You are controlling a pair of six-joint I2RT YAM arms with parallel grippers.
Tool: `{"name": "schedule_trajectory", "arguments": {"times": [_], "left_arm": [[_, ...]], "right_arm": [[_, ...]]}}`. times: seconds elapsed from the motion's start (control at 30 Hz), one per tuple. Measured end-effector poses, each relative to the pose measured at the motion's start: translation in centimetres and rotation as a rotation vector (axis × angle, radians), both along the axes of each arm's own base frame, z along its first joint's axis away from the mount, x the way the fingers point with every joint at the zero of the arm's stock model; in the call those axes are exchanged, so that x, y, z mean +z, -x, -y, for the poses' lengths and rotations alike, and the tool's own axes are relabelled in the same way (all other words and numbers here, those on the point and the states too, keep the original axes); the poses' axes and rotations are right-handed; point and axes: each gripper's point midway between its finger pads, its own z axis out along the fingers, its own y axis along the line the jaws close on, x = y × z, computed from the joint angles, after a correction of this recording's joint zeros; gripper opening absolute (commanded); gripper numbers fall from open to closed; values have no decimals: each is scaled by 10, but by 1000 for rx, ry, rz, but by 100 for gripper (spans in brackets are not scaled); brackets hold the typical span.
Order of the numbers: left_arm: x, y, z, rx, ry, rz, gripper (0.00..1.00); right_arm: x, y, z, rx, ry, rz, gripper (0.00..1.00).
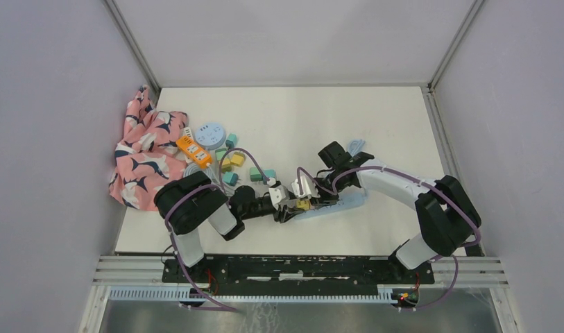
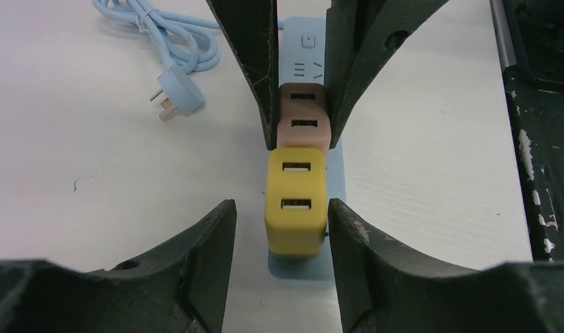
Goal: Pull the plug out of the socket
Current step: Remove the plug from the socket.
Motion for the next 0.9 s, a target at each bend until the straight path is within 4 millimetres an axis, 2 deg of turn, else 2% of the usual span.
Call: {"name": "schedule_trajectory", "arguments": {"times": [0.17,0.3,0.43,0.57,0.67,0.9], "left_arm": [[0,2,0,-10,3,-8,58],[2,4,3,-28,10,-19,59],[8,4,14,-71,34,-26,58],[7,5,20,-95,42,-48,54],[5,7,20,-105,40,-57,44],[5,9,25,-134,41,-79,7]], "right_arm": [[-1,-1,12,3,23,-9,3],[-1,0,14,9,23,-14,1],[0,0,14,9,24,-20,0],[0,0,14,8,23,-24,0],[0,1,14,8,22,-26,0],[-1,1,15,0,26,-37,0]]}}
